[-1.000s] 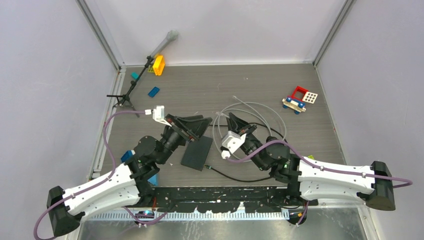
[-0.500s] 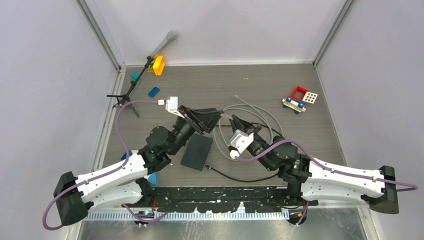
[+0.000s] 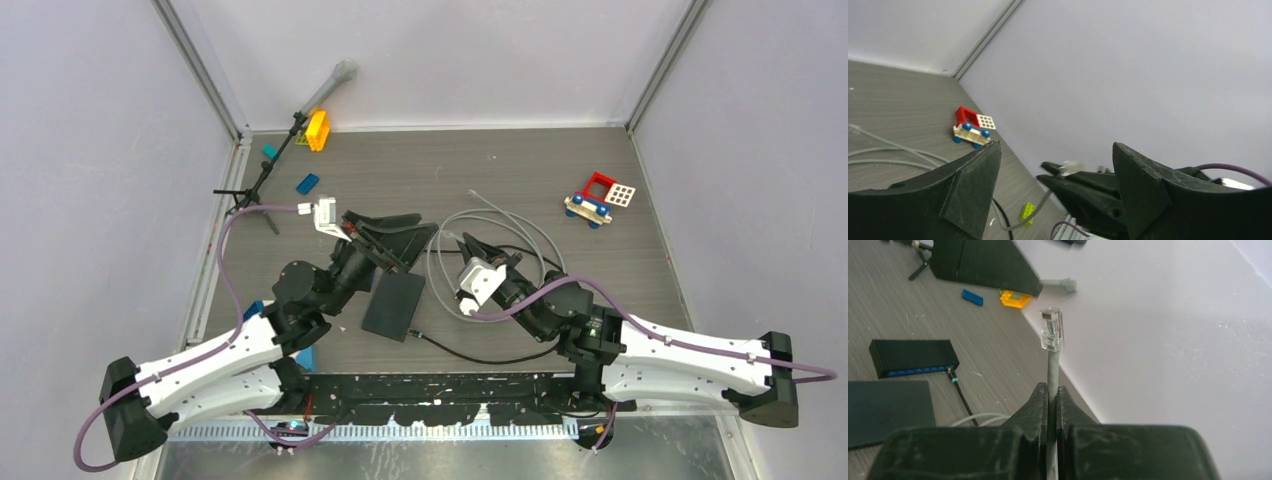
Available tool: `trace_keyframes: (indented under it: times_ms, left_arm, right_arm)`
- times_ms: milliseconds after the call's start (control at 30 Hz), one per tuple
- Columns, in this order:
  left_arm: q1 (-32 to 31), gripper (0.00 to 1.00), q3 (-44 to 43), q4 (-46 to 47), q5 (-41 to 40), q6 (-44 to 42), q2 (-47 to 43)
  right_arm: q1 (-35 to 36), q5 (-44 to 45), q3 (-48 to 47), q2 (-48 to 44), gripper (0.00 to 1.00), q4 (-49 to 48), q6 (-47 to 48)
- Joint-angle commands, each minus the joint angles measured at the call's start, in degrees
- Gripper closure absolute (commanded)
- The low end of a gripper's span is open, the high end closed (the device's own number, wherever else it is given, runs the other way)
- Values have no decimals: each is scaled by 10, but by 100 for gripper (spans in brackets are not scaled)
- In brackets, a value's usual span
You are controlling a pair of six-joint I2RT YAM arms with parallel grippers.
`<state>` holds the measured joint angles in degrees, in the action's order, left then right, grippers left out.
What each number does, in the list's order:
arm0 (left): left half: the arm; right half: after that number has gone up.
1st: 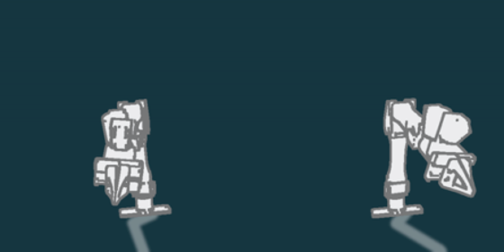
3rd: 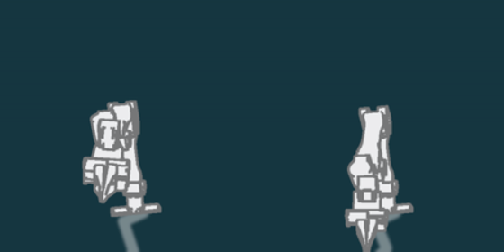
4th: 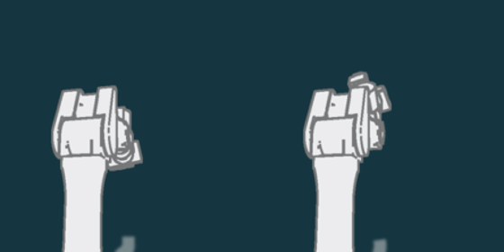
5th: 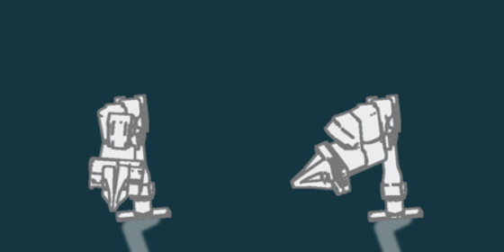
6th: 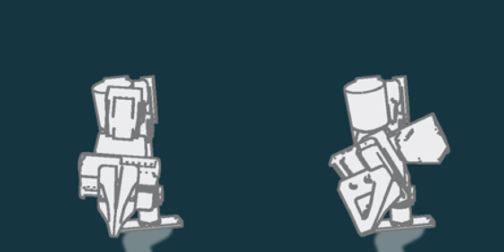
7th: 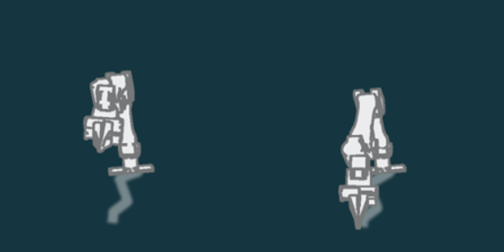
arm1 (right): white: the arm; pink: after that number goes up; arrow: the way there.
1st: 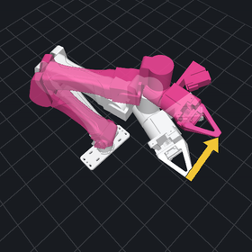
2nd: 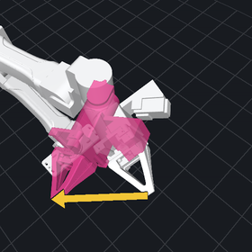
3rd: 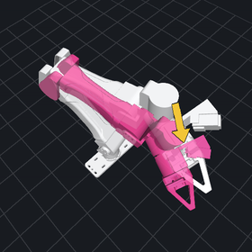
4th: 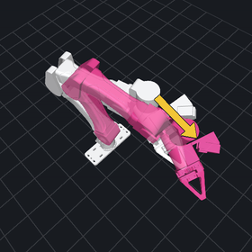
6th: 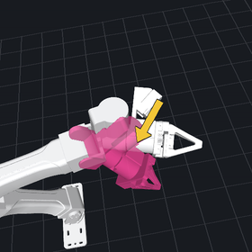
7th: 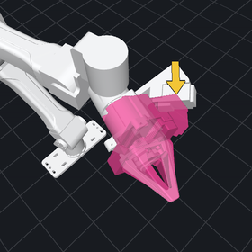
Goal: Insert the plug into the switch port
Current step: Pick up the connector from the center of the board.
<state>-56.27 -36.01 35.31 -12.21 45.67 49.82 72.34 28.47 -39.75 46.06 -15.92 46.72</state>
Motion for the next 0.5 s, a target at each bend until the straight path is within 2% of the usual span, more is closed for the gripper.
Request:
trace_keyframes:
  times_ms: [0,167,467]
  left_arm:
    - [-7,17,-10,20,7,-20,-26]
    - [-7,28,-31,5,49,-12,3]
    - [-7,44,-20,3,39,0,21]
  right_arm:
    - [1,9,-16,8,99,30,-12]
    - [0,18,-27,38,100,14,-21]
    - [0,9,-41,40,100,5,-30]
